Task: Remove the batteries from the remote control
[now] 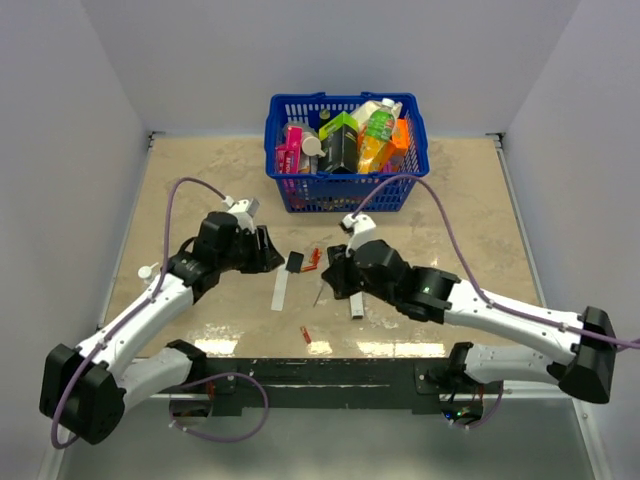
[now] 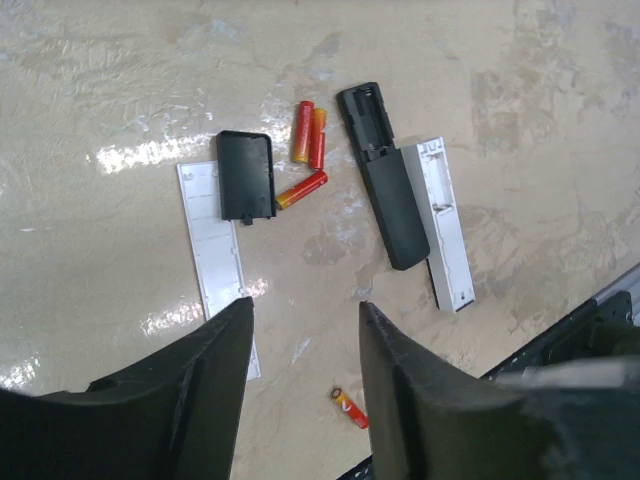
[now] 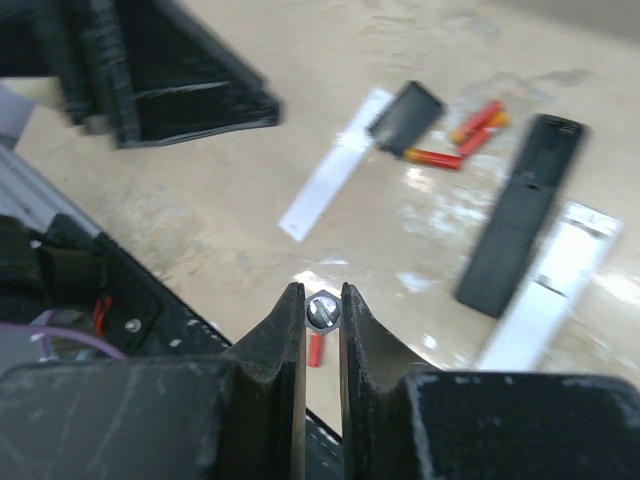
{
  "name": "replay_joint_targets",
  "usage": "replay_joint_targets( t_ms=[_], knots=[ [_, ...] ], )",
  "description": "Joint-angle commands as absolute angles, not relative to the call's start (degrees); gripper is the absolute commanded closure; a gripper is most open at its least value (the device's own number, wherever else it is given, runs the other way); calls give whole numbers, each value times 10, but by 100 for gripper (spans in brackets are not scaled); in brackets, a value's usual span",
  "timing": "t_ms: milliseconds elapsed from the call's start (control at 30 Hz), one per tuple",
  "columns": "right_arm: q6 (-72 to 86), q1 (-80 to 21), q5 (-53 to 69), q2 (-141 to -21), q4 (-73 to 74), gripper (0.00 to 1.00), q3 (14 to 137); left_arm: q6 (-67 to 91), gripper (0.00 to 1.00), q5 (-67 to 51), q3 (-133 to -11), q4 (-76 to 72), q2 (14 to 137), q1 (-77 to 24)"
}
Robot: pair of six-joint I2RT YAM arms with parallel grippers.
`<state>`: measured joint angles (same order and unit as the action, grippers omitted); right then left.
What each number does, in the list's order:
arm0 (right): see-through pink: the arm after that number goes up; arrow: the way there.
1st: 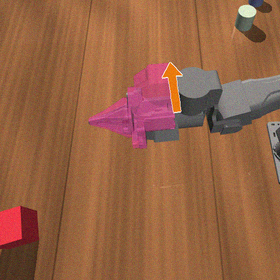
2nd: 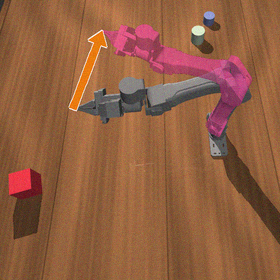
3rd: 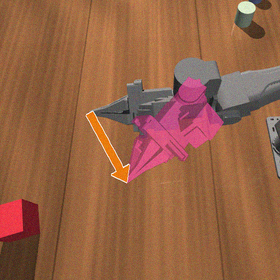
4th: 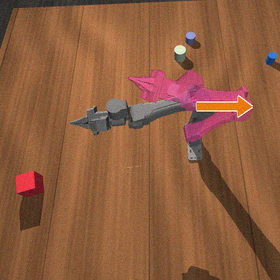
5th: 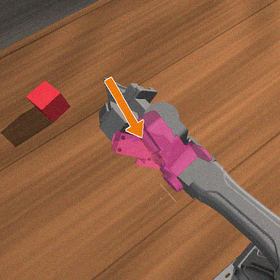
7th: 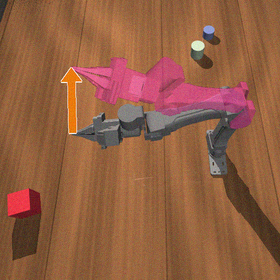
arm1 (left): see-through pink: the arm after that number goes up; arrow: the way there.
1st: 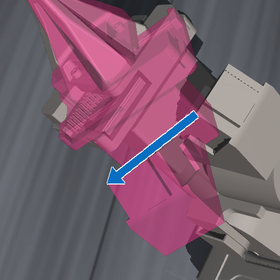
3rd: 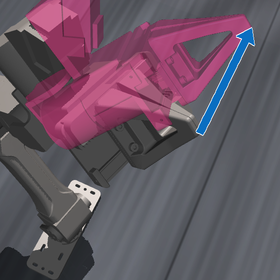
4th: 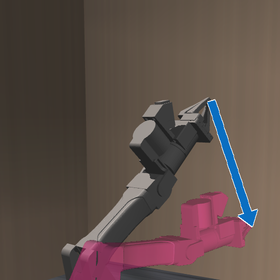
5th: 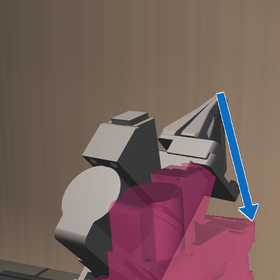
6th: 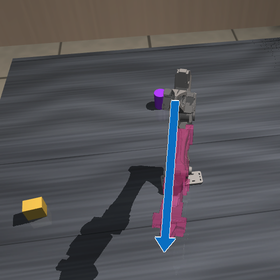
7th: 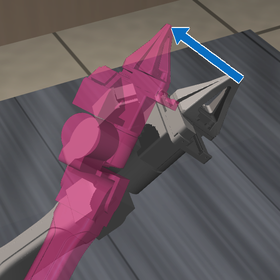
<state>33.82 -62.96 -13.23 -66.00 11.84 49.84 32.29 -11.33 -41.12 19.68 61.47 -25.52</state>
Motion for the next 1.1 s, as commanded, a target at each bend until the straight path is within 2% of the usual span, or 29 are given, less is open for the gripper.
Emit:
replay_joint_targets(
  t_ms=[0,67,100,267,400,633,833,1067],
  knots=[
    [329,-582,-237,-601,282,100,551,286,34,-155,-377,138,547,-254],
    [324,-539,-248,-592,364,100,587,286,20,-164,-376,137,528,-255],
    [323,-527,-271,-592,392,100,599,283,0,-165,-379,134,513,-256],
    [309,-463,-287,-630,533,100,674,256,0,-168,-399,163,462,-256],
    [303,-428,-290,-681,590,100,705,264,0,-171,-374,143,414,-256],
    [260,-405,-238,-786,597,99,733,243,0,-190,-345,113,350,-257],
    [241,-391,-254,-912,619,90,775,235,0,-185,-350,122,344,-257],
    [215,-352,-234,-1029,572,90,790,234,0,-188,-346,113,318,-257]
  ],
)
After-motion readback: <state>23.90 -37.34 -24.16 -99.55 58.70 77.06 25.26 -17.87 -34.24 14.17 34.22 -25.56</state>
